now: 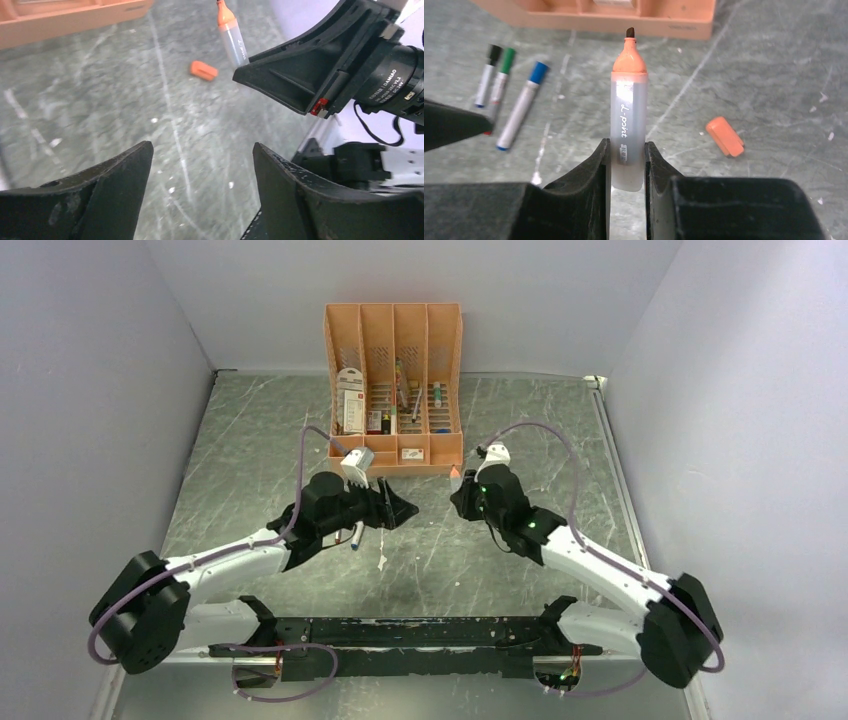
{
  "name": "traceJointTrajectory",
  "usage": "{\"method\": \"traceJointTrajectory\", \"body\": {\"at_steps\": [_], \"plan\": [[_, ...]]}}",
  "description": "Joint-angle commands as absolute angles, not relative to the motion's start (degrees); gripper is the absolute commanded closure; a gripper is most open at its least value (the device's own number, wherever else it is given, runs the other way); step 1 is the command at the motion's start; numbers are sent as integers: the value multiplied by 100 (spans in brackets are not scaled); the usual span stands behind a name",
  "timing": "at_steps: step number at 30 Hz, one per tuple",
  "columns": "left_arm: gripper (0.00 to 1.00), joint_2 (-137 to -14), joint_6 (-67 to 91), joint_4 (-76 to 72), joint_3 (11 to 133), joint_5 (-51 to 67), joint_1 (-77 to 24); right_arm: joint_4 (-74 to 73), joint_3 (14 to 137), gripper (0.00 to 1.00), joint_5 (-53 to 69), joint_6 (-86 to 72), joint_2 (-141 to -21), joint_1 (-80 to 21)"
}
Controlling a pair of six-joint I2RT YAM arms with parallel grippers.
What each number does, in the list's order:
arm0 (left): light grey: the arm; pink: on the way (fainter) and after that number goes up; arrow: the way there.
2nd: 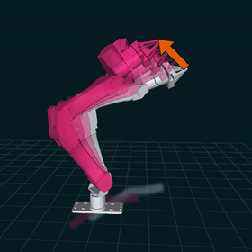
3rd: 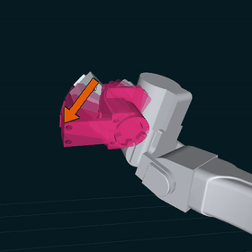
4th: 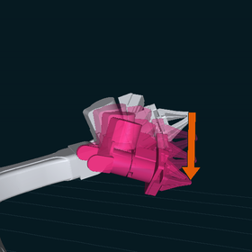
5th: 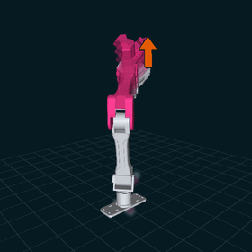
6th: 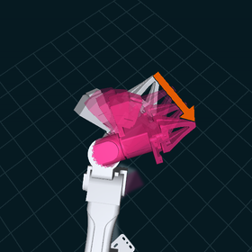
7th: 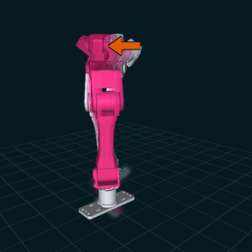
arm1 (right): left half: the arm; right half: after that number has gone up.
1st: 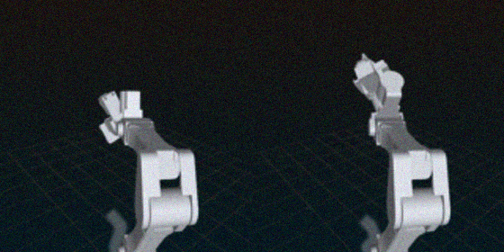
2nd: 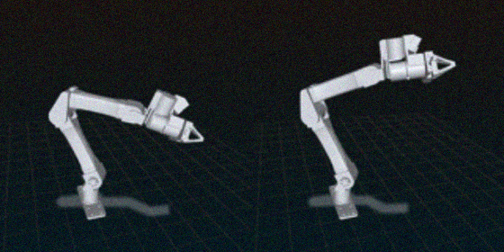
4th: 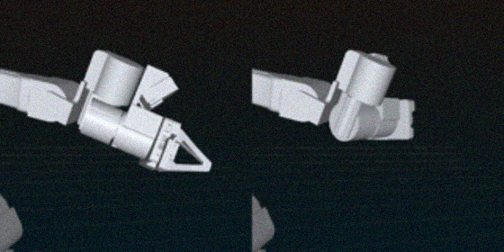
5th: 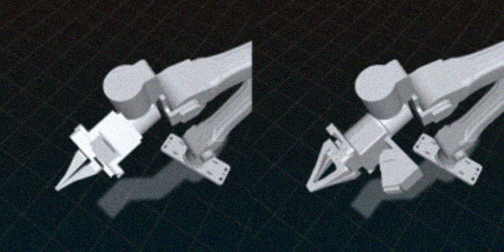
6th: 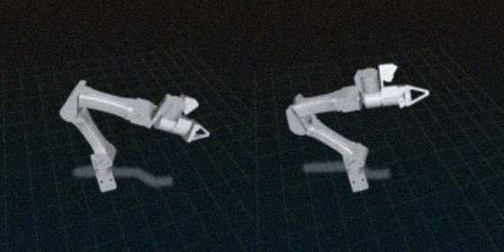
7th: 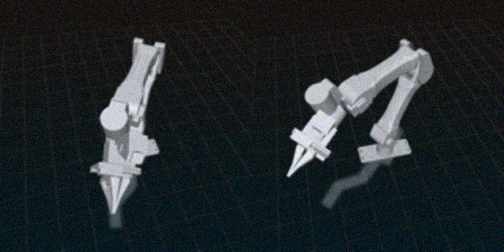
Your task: Insert the pens into the pen caps
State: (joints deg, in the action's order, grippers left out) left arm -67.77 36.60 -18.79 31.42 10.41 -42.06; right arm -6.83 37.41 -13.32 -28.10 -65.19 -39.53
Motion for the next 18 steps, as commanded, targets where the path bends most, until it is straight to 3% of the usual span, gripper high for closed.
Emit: {"method": "traceJointTrajectory", "body": {"at_steps": [1, 5, 8, 18], "plan": [[15, -7072, 4723, -4310, 2822, 1829, -4185, -388, 3557, 100, -1060, -2752, -5932, -4101], [15, -7362, 5044, -5037, 2796, 1843, -4223, -216, 3524, 100, -1044, -2737, -5722, -4347], [23, -7409, 5113, -5338, 2762, 1620, -4242, -57, 3509, 100, -1113, -2702, -5647, -4667], [29, -7615, 5043, -5299, 3076, 1621, -4379, 448, 3691, 100, -1292, -2635, -5802, -5351]]}}
